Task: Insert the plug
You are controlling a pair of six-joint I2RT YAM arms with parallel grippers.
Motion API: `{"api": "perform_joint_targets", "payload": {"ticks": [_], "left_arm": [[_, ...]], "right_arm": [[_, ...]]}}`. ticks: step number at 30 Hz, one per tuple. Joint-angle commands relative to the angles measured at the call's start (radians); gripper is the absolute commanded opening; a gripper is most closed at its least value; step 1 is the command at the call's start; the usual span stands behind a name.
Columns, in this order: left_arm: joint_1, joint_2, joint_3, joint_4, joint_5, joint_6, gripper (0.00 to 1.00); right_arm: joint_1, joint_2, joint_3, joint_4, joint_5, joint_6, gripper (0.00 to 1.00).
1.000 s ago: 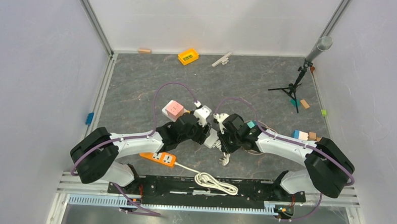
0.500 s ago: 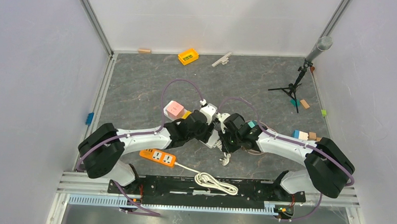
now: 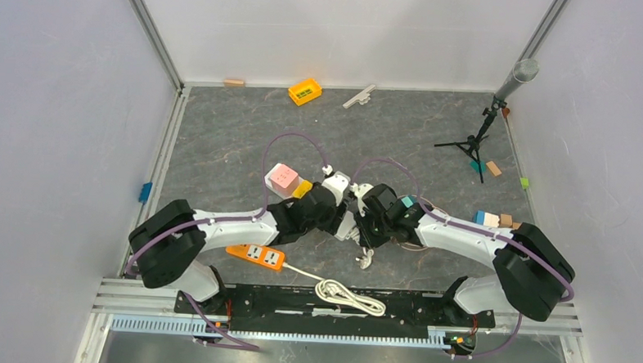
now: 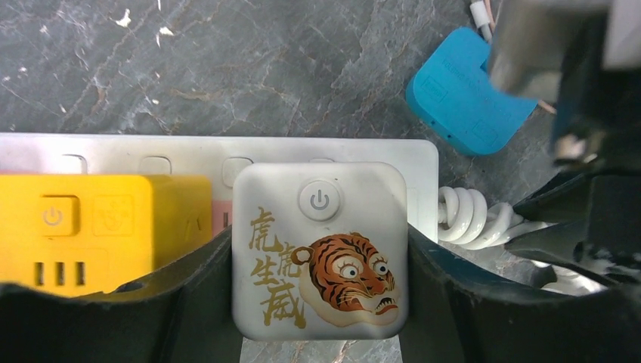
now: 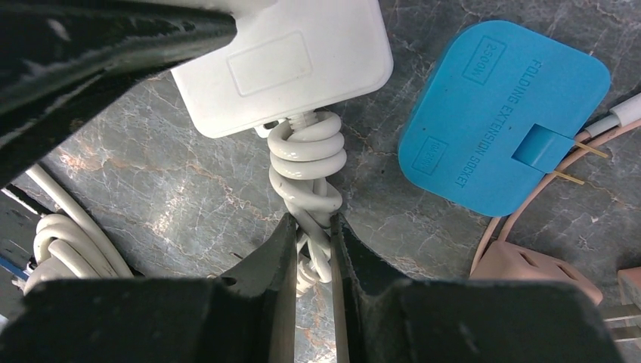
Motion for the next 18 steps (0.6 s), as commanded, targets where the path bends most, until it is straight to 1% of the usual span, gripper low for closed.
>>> {"api": "perform_joint_targets", "payload": {"ticks": [1, 3, 7, 18], "left_arm": [[-0.039, 0.019, -0.108, 0.036, 0.059, -0.033, 0.02], [-0.046, 0.024, -0.143, 0.077, 0.062, -0.023, 0.02], [-0.051, 0.055, -0.179, 0.098, 0.068, -0.034, 0.02], [-0.063, 0.115, -0.219, 0.120, 0.090, -0.078, 0.02]], "right_arm": [[0.005, -0.019, -0.013, -0.012, 0.018, -0.028, 0.00], [0.005, -0.021, -0.013, -0.014, 0.019, -0.030, 0.00], [0.004, -0.020, -0.008, -0.013, 0.018, -0.033, 0.00], [0.004, -0.033, 0.015, -0.020, 0.022, -0.030, 0.00]]}}
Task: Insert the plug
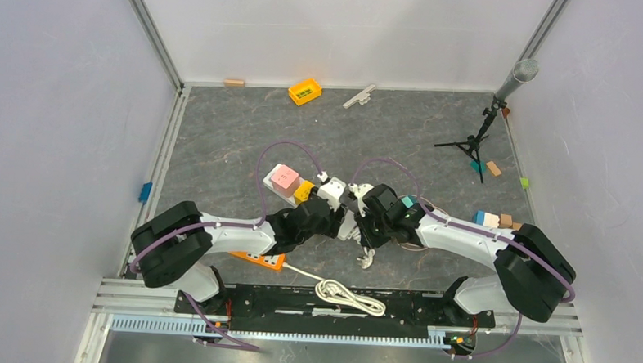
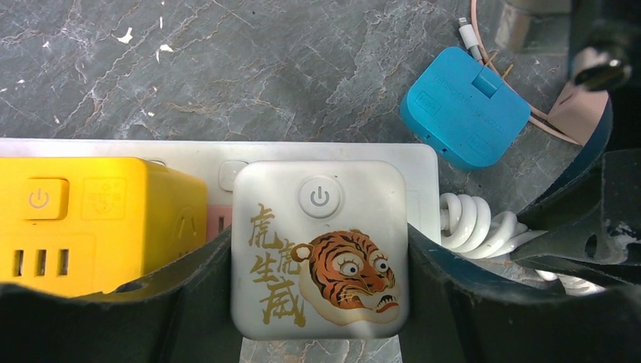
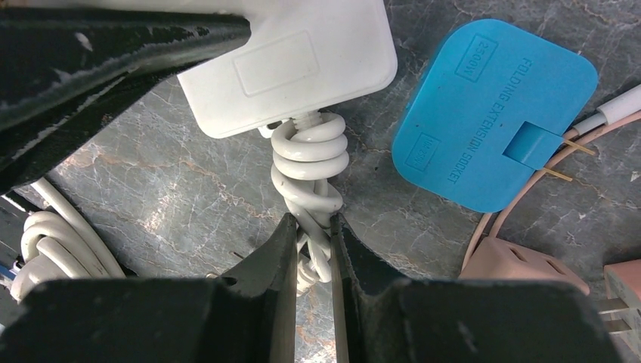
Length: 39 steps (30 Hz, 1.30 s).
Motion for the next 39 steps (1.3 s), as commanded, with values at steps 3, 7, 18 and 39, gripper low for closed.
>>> {"api": "perform_joint_targets", "payload": {"ticks": [3, 7, 18, 39], "left_arm": [[-0.031, 0.103, -0.058, -0.189, 0.133, -0.091, 0.02], [-0.034, 0.125, -0.048, -0.213, 0.140, -0.098, 0.02], [-0.051, 0.185, -0.047, -0.280, 0.133, -0.130, 0.02], [-0.052, -0.194, 0.126, -0.341, 0.044, -0.101, 0.99]], "right_arm": [[0.001, -0.031, 0.022, -0.011, 0.014, -0.010, 0.00], [0.001, -0.042, 0.039, -0.014, 0.011, -0.011, 0.01], [0.001, -0.058, 0.031, 0.010, -0.021, -0.001, 0.16], [0.001, -0.056, -0.006, 0.039, -0.044, 0.000, 0.59]]}}
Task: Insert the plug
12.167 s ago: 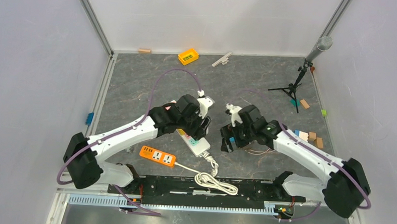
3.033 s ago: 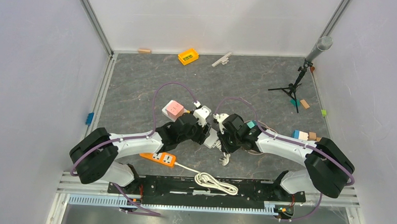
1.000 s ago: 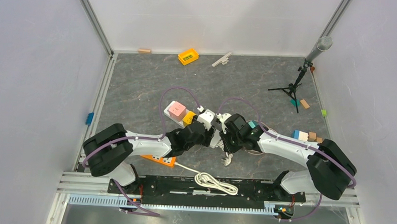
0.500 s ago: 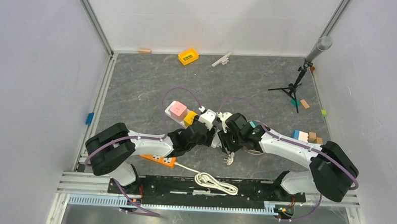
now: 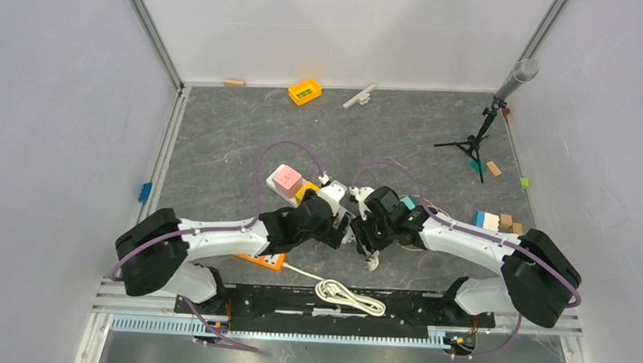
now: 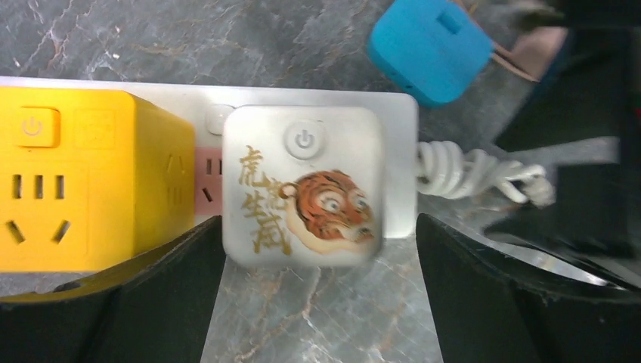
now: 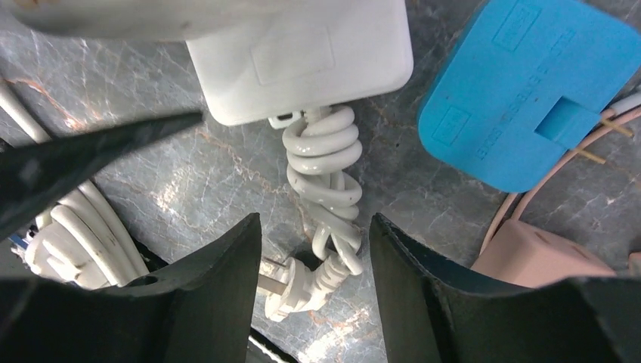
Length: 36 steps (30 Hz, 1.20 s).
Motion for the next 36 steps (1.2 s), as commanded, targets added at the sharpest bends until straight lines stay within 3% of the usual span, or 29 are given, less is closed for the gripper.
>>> {"api": "perform_joint_targets", "payload": {"ticks": [1, 7, 10, 18, 23, 27, 36], "left_arm": [[-0.022, -0.123, 0.079, -0.117, 0.013, -0.038, 1.00], [0.009, -0.257, 0.144, -0.258, -0.036, -0.078, 1.00], [0.076, -0.318, 0.165, -0.353, -0.009, -0.137, 1.00], [0.430, -0.398, 0.146, -0.510, 0.340, -0.321, 1.00], [0.574, -0.377, 0.176, -0.594, 0.477, -0.404, 1.00], [0.616, -0.340, 0.249, -0.673, 0.502, -0.385, 1.00], [0.643, -0.361, 0.243, -0.731, 0.448, -0.396, 1.00]], "right_arm": [[-0.005, -0.013, 0.007, 0.088, -0.008, 0.006, 0.60], [-0.004, 0.008, -0.014, 0.129, -0.072, 0.016, 0.60], [-0.002, 0.026, -0.026, 0.173, -0.131, 0.034, 0.60], [0.055, 0.162, 0.041, 0.274, -0.280, 0.092, 0.61], [0.104, 0.222, 0.134, 0.316, -0.345, 0.133, 0.71], [0.103, 0.177, 0.147, 0.294, -0.313, 0.141, 0.84], [0.030, 0.010, 0.090, 0.158, -0.212, 0.118, 0.92]]}}
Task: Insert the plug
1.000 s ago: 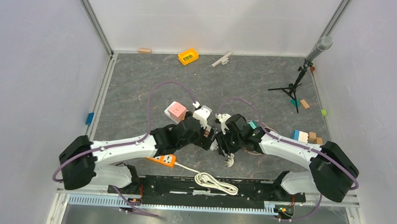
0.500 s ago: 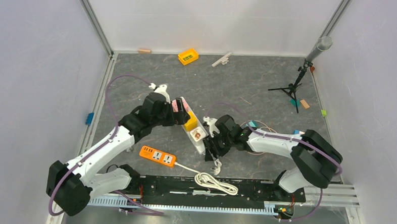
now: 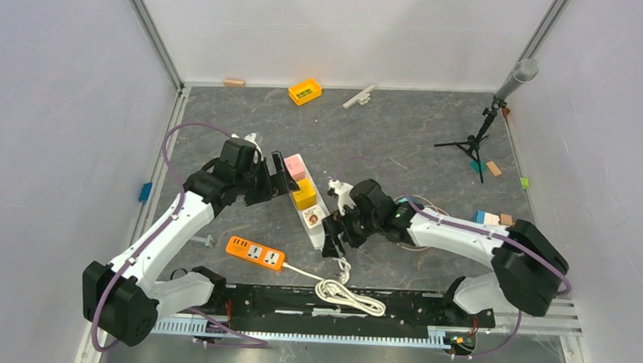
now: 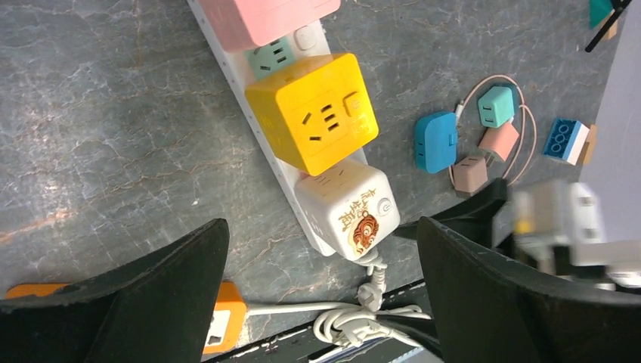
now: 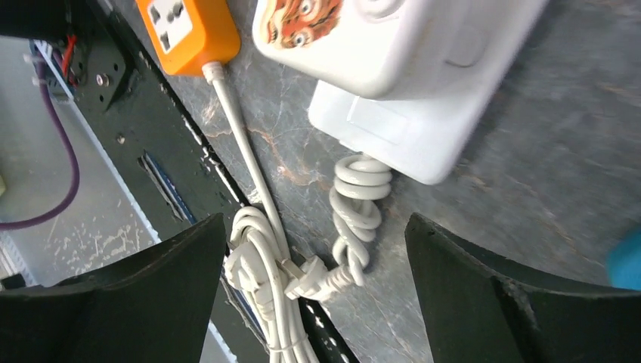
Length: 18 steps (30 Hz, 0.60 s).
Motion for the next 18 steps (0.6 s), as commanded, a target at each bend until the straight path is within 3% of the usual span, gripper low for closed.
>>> {"api": "perform_joint_targets", "payload": {"ticks": [1, 11, 18], "left_arm": [[0.013, -0.036, -0.008, -0.061, -0.036, -0.077, 1.00], [0.014, -0.058, -0.082, -0.379, -0.157, -0.407, 1.00], [0.015, -0.153, -0.129, -0.455, -0.237, -0.457, 1.00]], "right_arm": [[-0.072, -0.120, -0.022, -0.050, 0.068, -0.005, 0.92], [-0.248, -0.207, -0.010, -0.240, 0.215, -0.099, 0.93], [-0.321, -0.211, 0.007, -0.330, 0.316, -0.125, 0.93]]}}
